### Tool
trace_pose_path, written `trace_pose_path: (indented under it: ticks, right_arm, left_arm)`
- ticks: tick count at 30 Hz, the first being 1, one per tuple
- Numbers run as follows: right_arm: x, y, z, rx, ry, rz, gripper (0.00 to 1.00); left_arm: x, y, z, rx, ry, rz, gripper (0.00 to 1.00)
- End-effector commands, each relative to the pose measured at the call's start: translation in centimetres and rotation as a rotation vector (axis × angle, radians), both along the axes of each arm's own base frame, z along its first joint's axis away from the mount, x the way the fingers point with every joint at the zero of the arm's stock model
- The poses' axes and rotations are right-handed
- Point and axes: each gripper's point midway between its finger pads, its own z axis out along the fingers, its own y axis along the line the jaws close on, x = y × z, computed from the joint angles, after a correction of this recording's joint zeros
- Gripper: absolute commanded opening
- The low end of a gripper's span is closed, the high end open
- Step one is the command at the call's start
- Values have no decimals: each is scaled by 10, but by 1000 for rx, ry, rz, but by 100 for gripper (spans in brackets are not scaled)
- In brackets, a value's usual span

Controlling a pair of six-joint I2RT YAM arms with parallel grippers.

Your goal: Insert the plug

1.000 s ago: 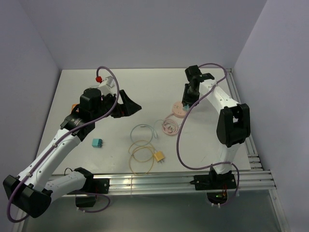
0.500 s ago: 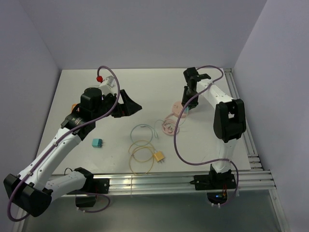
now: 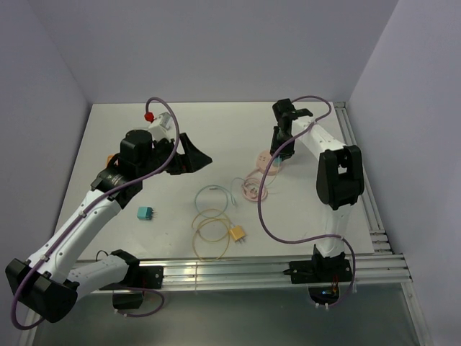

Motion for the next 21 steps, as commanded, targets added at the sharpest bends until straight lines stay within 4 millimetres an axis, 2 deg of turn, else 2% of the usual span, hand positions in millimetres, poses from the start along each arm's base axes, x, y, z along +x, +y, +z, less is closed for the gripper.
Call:
trace_pose_path:
  ticks: [1,7,13,15,18,21]
  right_arm:
    - [15,-2,8,-8,-40,-7,0]
    - [14,-4,-6,-28,8,-14,0]
    - [-4,-23,-32,-138,108,-28,0]
    - [-4,-29,-39,-175,137,-26,0]
    - [-2,-31,-45,-207,165,-19,0]
    - [-9,-27,-52,-261,188,-6,0]
  left_arm:
    - [5,0,28,-12,-89,-9,98]
    - [2,-4,27,-32,-78,-29,97]
    - [1,-1,28,-26,-87,-19,97]
    - [1,-2,29,-29,-89,-25,97]
    - [-1,-4,28,-35,-86,-36,97]
    - [-2,-3,26,-34,-86,-39,97]
